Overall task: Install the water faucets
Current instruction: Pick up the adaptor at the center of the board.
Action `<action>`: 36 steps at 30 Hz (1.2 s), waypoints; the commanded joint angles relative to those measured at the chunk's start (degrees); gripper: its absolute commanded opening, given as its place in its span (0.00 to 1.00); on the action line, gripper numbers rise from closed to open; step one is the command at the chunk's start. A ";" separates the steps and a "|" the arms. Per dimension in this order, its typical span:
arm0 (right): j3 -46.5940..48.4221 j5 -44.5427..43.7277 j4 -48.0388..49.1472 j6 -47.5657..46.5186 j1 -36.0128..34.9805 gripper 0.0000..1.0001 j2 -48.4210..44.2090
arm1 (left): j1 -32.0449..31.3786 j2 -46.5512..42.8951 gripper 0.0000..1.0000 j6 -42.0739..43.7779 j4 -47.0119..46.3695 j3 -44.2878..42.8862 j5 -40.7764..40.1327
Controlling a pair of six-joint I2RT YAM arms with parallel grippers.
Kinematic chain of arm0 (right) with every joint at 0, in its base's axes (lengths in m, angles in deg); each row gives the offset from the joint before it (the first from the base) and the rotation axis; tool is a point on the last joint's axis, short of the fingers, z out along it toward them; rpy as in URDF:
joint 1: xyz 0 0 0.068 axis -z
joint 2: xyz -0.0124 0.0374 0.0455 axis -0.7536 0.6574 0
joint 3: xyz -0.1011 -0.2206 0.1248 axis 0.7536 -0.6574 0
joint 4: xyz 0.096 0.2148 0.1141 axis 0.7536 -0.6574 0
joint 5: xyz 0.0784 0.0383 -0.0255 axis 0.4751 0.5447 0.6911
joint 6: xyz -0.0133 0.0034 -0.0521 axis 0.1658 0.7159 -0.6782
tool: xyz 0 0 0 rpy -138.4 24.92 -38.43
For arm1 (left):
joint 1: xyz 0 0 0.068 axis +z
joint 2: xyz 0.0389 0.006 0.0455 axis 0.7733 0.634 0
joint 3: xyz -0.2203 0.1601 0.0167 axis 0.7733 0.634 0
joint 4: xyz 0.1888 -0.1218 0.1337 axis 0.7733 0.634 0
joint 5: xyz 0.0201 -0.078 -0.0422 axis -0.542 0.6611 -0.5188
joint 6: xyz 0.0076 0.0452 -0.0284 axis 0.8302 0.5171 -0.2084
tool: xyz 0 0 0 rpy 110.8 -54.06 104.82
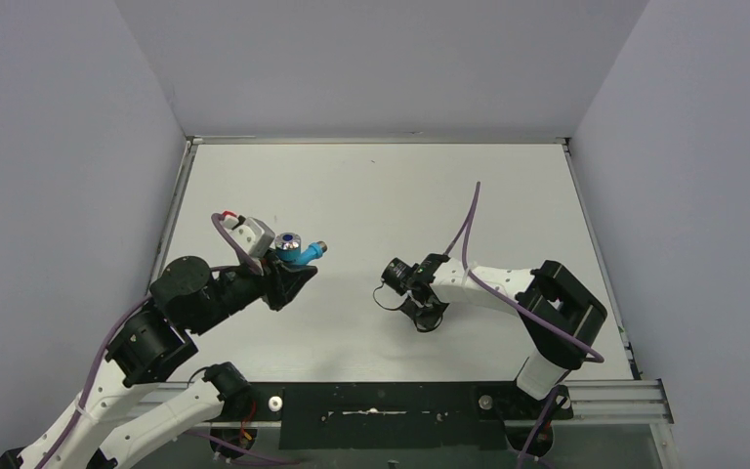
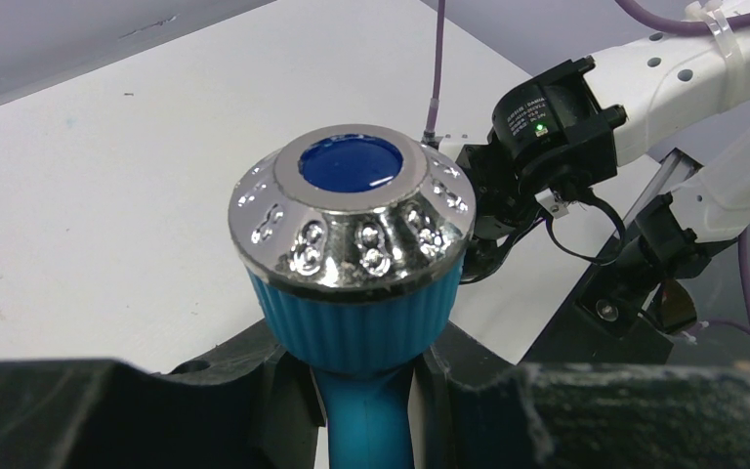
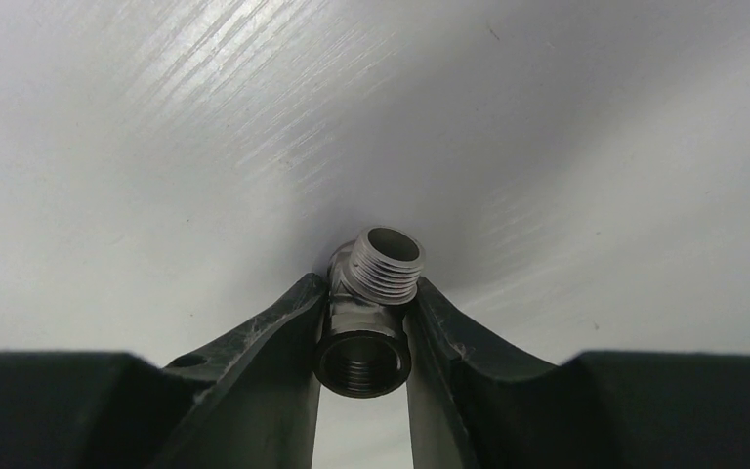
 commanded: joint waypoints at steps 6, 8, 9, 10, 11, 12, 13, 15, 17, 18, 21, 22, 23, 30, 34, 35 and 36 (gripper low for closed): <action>-1.76 -0.19 1.93 0.28 0.30 0.39 0.22 | 0.21 0.13 0.00 -0.31 -4.62 -1.27 1.41; -1.67 -0.14 1.90 0.18 0.37 0.40 0.10 | 0.21 0.04 0.00 -0.40 -4.65 -1.18 1.39; -1.60 -0.12 1.91 0.07 0.33 0.39 0.08 | 0.21 0.04 0.00 -0.44 -4.64 -1.18 1.41; -1.59 -0.24 1.94 0.04 0.34 0.38 0.07 | 0.21 -0.03 0.00 -0.49 -4.64 -1.17 1.47; -1.59 -0.18 1.99 0.00 0.37 0.38 0.05 | 0.21 -0.01 0.00 -0.53 -4.64 -1.18 1.41; -1.59 -0.14 2.13 -0.01 0.33 0.37 0.07 | 0.22 -0.03 0.00 -0.53 -4.64 -1.18 1.39; -1.65 -0.12 2.26 -0.08 0.37 0.34 0.09 | 0.21 -0.08 0.00 -0.53 -4.60 -1.18 1.39; -1.76 -0.11 2.44 -0.10 0.34 0.30 0.16 | 0.21 -0.11 0.00 -0.53 -4.51 -1.27 1.26; -1.77 -0.04 2.62 -0.30 0.33 0.25 0.17 | 0.21 -0.02 0.00 -0.53 -4.45 -1.26 1.22; -1.72 -0.20 2.63 -0.52 0.37 0.21 0.16 | 0.21 -0.03 0.00 -0.53 -4.44 -1.19 1.14; -0.74 -1.10 2.45 -2.25 0.37 0.08 -0.39 | 0.21 0.19 0.00 -0.62 -4.38 -1.05 1.13; -0.03 -1.76 2.06 -3.08 0.36 0.04 -0.87 | 0.21 0.34 0.00 -0.70 -4.30 -1.01 1.13; 1.37 -3.01 1.40 -4.50 0.32 0.01 -1.71 | 0.21 0.48 0.00 -0.78 -4.29 -1.01 1.14; 8.48 -13.93 6.52 -26.03 1.51 0.00 -15.24 | 0.21 1.77 0.00 -2.56 -5.34 -0.58 1.65; 7.28 -7.08 21.64 -46.14 5.69 0.00 -26.13 | 0.23 2.88 0.00 -5.18 -7.40 0.16 2.37; 6.57 -5.63 25.76 -50.79 5.92 0.00 -28.66 | 0.21 3.30 0.00 -6.06 -8.10 0.40 2.66; 6.18 -3.88 29.45 -55.42 6.01 0.00 -31.07 | 0.21 3.37 0.00 -6.94 -8.98 0.71 3.03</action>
